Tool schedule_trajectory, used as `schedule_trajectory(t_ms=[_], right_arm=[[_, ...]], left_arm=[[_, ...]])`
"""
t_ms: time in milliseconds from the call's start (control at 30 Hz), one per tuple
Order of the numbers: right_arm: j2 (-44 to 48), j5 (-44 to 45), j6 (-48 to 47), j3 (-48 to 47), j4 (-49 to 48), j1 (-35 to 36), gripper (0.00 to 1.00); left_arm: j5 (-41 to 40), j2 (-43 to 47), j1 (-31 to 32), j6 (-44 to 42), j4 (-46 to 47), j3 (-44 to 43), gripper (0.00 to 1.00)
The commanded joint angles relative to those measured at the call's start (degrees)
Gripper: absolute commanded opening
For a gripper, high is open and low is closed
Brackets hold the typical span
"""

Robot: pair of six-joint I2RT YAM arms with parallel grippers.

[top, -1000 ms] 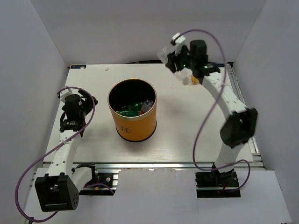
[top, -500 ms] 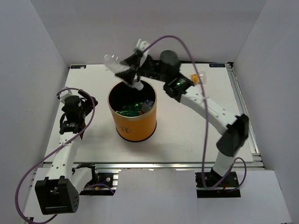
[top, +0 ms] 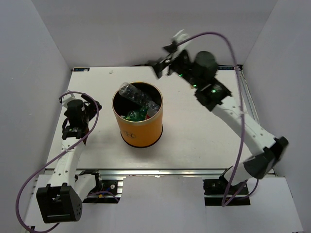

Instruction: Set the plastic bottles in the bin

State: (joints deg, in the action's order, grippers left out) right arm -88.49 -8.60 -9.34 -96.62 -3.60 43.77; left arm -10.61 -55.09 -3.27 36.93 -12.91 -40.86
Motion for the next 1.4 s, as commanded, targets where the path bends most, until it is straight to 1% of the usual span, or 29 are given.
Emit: schedule_trajectory(t_ms=[0, 33, 67, 100, 133, 167, 233, 267, 333, 400, 433, 467, 533, 633, 667, 767, 867, 1000, 1100, 1167, 1200, 1233, 1267, 1367], right_arm=[[4.6, 21.5, 8.6, 5.7, 0.5, -10.0, 0.89], [5.2, 21.3, 12.6, 9.7, 2.0, -13.0, 0.89], [6.0, 21.8, 16.3, 11.4, 2.6, -18.5, 0.9], [6.2, 21.3, 20.8, 13.4, 2.8, -21.0, 0.89], [6.0, 21.4, 22.8, 16.3, 2.9, -22.8, 0.89], [5.0, 22.7, 24.4, 17.3, 3.1, -26.1, 0.89], [2.7, 25.1, 29.0, 18.1, 3.9, -29.3, 0.89], [-0.3, 26.1, 30.9, 17.8, 7.3, -30.0, 0.89], [-4.4, 28.8, 34.4, 18.2, 7.9, -30.8, 0.89], [-6.9, 30.7, 36.8, 18.8, 5.8, -31.5, 0.89], [-8.2, 31.0, 40.2, 18.7, 5.4, -31.9, 0.89], [-11.3, 31.0, 42.1, 17.4, 5.3, -33.1, 0.89], [-14.7, 31.9, 46.9, 15.7, 4.7, -34.2, 0.89], [-22.5, 33.0, 50.0, 12.7, 1.1, -34.5, 0.89], [-24.0, 33.6, 52.4, 10.2, 1.4, -34.6, 0.89], [-29.0, 35.7, 57.0, 6.7, 3.0, -34.5, 0.89], [-33.8, 36.9, 60.0, 1.8, 3.5, -34.6, 0.9], [-41.2, 38.7, 62.5, -6.5, 8.8, -34.8, 0.89], [-49.9, 37.7, 64.2, -18.2, 15.1, -35.2, 0.89], [-51.7, 37.6, 65.4, -20.1, 18.2, -35.4, 0.89], [-52.0, 37.4, 65.9, -19.8, 18.1, -35.4, 0.89], [-51.3, 37.8, 66.6, -18.9, 17.6, -35.5, 0.88], [-50.6, 37.9, 66.9, -16.1, 16.5, -35.6, 0.84], [-49.3, 37.8, 67.2, -13.7, 14.8, -36.5, 0.81]], left_arm=[[-1.5, 0.8, -0.1, 0.2, 0.2, 0.2, 0.98], [-1.6, 0.8, 0.0, 0.3, 0.3, 0.3, 0.98], [-1.7, 0.8, 0.0, 0.3, 0.6, 0.3, 0.98], [-1.7, 0.5, 0.0, 0.3, 0.7, 0.3, 0.98], [-1.4, 0.3, -0.1, 0.3, 0.6, 0.2, 0.98], [-1.5, 0.1, -0.1, 0.3, 0.8, 0.1, 0.98], [-1.3, -0.7, 0.0, 0.4, 0.8, 0.1, 0.98], [-1.2, -0.9, -0.1, 0.6, 1.2, 0.0, 0.98], [-0.8, -1.7, 0.0, 0.7, 1.7, 0.1, 0.98], [-0.9, -2.2, 0.0, 0.4, 1.7, -0.1, 0.98], [-1.2, -2.8, 0.0, 0.3, 1.7, -0.2, 0.98], [-1.4, -3.1, -0.1, 0.3, 1.3, -0.4, 0.98], [-1.4, -3.3, -0.1, 0.5, 1.2, -0.4, 0.98], [-0.7, -3.3, -0.1, 0.4, 2.3, 0.1, 0.98], [-0.8, -3.3, -0.1, 0.3, 2.3, 0.2, 0.98], [-1.3, -3.7, -0.1, 0.3, 2.3, 0.1, 0.98], [-1.4, -4.2, -0.1, 0.4, 2.5, 0.1, 0.98], [-0.9, -5.5, -0.1, 0.4, 3.0, -0.1, 0.98], [-0.8, -6.4, -0.1, 0.4, 3.0, -0.3, 0.98], [-0.8, -6.6, -0.1, 0.3, 2.9, -0.4, 0.98], [-0.8, -6.5, -0.1, 0.3, 2.8, -0.4, 0.98], [-1.1, -6.5, -0.1, 0.5, 2.6, -0.4, 0.98], [-1.1, -6.3, 0.0, 0.3, 2.6, -0.4, 0.98], [-1.0, -5.6, 0.0, 0.5, 2.7, 0.0, 0.98]])
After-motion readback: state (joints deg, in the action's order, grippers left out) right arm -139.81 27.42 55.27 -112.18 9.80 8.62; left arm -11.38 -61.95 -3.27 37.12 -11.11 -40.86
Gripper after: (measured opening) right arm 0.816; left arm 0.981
